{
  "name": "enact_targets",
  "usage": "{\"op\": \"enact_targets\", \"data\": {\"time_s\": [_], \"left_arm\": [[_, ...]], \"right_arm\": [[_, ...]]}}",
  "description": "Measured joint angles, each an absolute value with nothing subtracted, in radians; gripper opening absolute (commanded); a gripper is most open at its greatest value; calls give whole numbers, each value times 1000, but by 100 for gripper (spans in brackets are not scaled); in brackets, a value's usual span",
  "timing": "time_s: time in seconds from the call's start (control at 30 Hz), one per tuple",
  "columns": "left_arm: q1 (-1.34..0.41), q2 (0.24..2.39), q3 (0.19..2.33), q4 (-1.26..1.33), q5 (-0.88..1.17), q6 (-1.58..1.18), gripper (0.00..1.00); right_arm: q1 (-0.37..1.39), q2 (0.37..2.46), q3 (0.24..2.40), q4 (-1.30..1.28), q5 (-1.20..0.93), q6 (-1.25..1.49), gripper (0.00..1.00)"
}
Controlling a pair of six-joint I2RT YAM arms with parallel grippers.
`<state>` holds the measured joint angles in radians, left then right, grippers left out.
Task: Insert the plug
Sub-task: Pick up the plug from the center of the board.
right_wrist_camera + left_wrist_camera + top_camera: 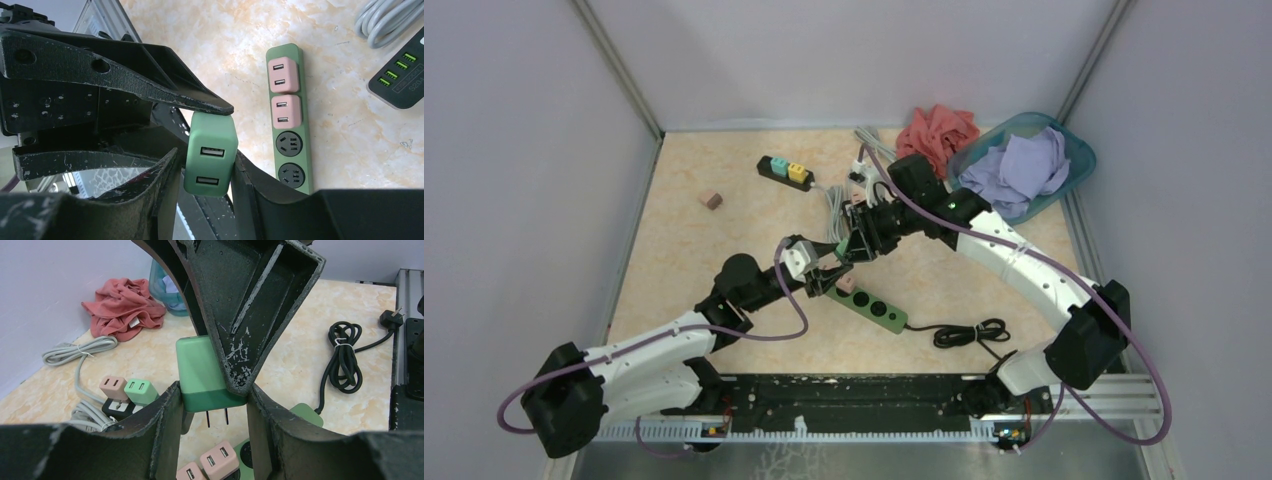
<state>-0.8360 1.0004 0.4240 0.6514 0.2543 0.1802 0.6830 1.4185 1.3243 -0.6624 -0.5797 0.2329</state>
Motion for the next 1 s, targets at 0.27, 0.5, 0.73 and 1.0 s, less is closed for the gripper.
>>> {"op": "enact_targets", "data": {"time_s": [0.27, 0.5, 0.73, 1.0], "left_arm": [[-836, 1008, 424, 664, 250, 179, 35], [-836, 1008, 424, 666, 241, 170, 57], [-836, 997, 424, 607, 175, 100, 70], [-836, 933, 430, 458, 22, -59, 75]], "right_arm": [[675, 1419, 1324, -658, -576, 248, 19], [672, 1419, 1324, -653, -582, 243, 0], [672, 1419, 1324, -654, -595, 185, 0], [672, 1419, 1319, -677, -552, 76, 0]]}}
